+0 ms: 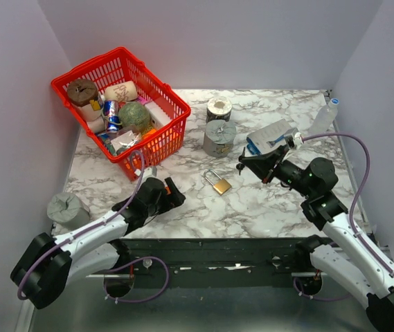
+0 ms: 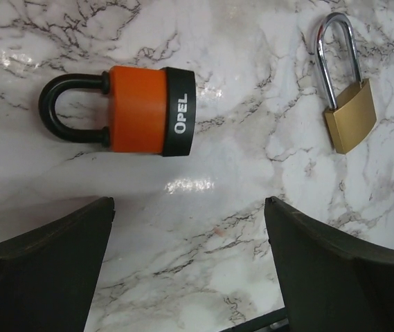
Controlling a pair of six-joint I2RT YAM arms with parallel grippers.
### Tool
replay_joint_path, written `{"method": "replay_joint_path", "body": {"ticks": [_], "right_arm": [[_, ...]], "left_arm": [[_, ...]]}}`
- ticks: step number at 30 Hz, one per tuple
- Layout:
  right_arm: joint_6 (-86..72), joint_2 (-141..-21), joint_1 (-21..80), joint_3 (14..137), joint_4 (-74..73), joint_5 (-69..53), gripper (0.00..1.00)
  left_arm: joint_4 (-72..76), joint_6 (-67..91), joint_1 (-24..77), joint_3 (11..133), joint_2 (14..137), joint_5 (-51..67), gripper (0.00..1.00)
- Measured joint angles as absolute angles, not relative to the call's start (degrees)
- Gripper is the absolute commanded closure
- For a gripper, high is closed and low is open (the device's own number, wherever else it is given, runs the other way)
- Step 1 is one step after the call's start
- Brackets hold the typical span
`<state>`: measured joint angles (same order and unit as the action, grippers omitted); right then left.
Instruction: Unlock with the key
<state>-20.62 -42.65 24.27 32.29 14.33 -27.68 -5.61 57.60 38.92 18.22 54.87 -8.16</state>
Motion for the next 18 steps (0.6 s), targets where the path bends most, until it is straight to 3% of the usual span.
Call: {"method": "replay_joint_path", "body": {"ticks": [18], "right_arm": [[-20.49, -41.93, 24.25, 31.75, 13.5, -27.7, 0.99]], "left_arm": [[-0.54, 48.05, 34.06, 27.38, 71.46, -8.97, 0.01]]}}
